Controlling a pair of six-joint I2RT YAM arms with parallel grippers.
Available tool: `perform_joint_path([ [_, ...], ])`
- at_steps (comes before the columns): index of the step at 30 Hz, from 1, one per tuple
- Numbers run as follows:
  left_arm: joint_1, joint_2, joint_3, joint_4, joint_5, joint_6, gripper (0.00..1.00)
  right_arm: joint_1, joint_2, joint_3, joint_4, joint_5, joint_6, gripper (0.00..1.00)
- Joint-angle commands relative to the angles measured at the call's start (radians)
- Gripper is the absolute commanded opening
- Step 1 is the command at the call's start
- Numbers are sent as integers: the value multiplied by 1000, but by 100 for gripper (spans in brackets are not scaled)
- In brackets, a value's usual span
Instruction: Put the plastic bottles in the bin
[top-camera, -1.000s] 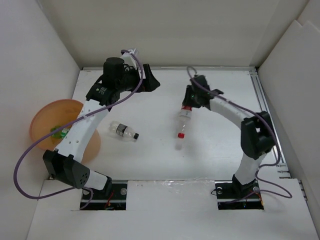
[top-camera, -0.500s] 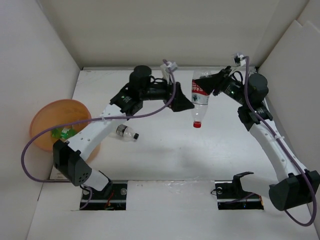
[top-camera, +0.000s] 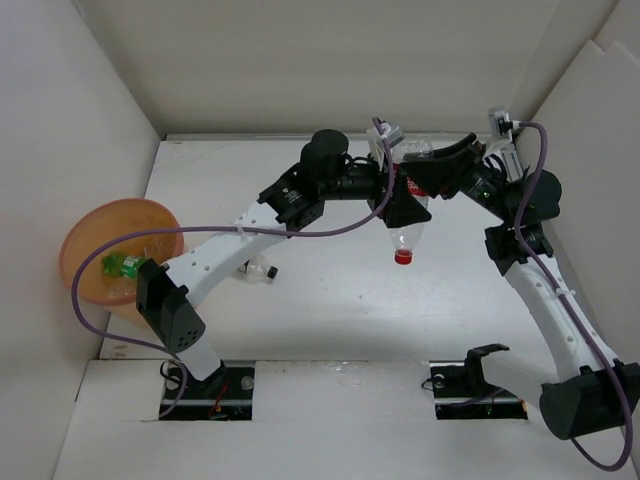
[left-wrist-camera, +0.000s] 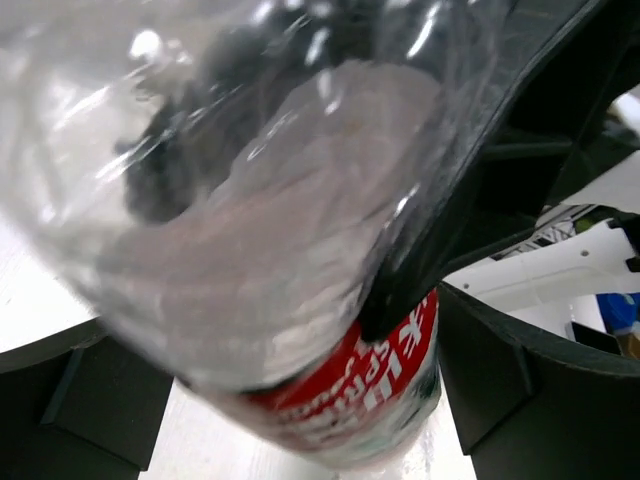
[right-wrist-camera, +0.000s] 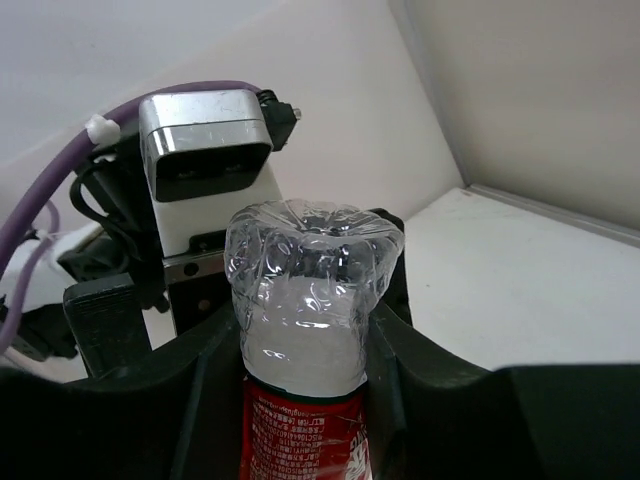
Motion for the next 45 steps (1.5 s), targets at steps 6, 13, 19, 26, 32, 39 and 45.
perform_joint_path([
  [6, -7, 3, -23, 290, 187, -147, 92, -21, -20, -53, 294, 10, 181, 0],
  [13, 20, 3, 13, 276, 189, -195, 1, -70, 20, -62, 376, 1, 237, 100],
  [19, 311, -150, 124, -59, -79, -195, 0, -225, 0, -42, 97, -19, 18, 100],
  [26, 823, -230, 364, -571, -484, -233, 0, -222, 0, -116, 21, -17, -75, 100],
  [32, 1241, -402, 174, -682, -661, -304, 0, -34, 106, 65, -424, 186, -429, 100],
  [39, 1447, -654, -179, -674, -891, -360, 0, 239, 316, 237, -640, 337, -652, 100],
  [45, 1447, -698, -296, -653, -904, -360, 63, 397, 457, 317, -649, 368, -720, 100],
])
